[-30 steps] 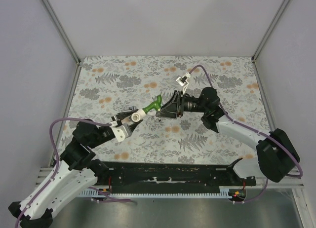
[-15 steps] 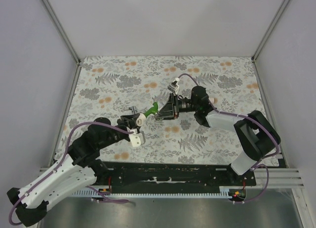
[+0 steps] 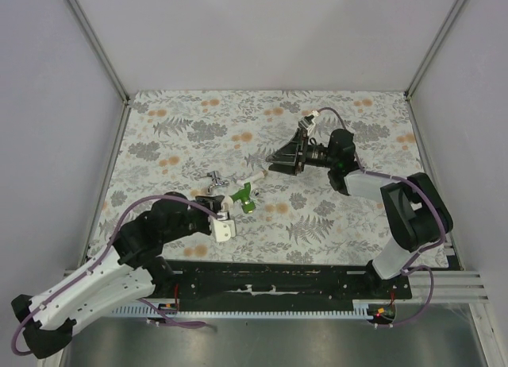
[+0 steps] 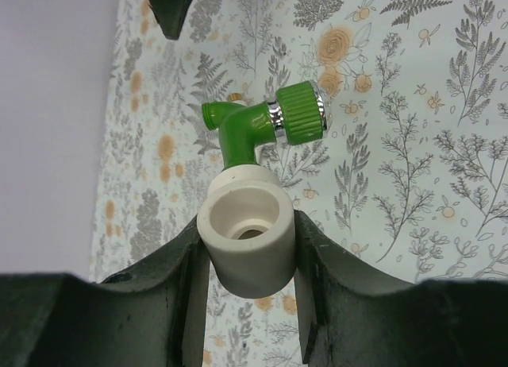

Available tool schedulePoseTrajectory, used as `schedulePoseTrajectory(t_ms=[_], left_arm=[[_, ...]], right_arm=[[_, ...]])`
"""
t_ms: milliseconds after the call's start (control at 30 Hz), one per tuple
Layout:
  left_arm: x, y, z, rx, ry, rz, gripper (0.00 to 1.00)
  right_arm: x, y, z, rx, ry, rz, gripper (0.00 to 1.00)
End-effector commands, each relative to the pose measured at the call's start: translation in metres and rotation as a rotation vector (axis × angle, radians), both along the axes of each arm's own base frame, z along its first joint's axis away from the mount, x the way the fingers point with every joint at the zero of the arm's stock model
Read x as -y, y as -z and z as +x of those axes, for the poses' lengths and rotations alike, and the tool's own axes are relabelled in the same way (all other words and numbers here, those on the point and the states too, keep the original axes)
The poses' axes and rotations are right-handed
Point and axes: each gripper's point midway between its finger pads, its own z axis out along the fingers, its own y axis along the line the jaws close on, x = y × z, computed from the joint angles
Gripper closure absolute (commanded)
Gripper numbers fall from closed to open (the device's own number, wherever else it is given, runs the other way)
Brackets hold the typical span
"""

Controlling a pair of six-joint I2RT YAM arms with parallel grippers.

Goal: Install the water faucets

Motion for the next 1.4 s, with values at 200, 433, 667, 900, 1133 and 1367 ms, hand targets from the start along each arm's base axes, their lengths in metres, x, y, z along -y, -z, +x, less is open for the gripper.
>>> schedulePoseTrajectory(t_ms=[200,433,667,900,1133,1367], left_arm=[[0.014,-0.04,0.01,-0.238,-0.224,-0.258,0.98],[0.02,-0.058,0.015,-0.333,-0.305,-0.304,0.98],[0.029,-0.07,0.019,-0.389,-0.33,-0.304,0.98],[0.034,-0.084,0.02,-0.42,-0.34,-0.325,0.98],[0.038,-0.093,0.02,-0.452,-0.35,-0.346,0.98],[0.04,-0.1,0.02,-0.478,-0.367,-0.369,0.98]], right_arm=[[0.016,-0.015,0.006,0.35,0.087,-0.118,0.02],[0.04,-0.027,0.003,0.809,0.249,-0.305,0.02],[0.029,-0.038,-0.018,1.168,0.292,-0.412,0.02],[0.009,-0.043,-0.037,1.436,0.355,-0.47,0.02],[-0.013,-0.05,-0.057,1.628,0.402,-0.552,0.02],[-0.032,-0.052,-0.069,1.766,0.466,-0.629,0.02]])
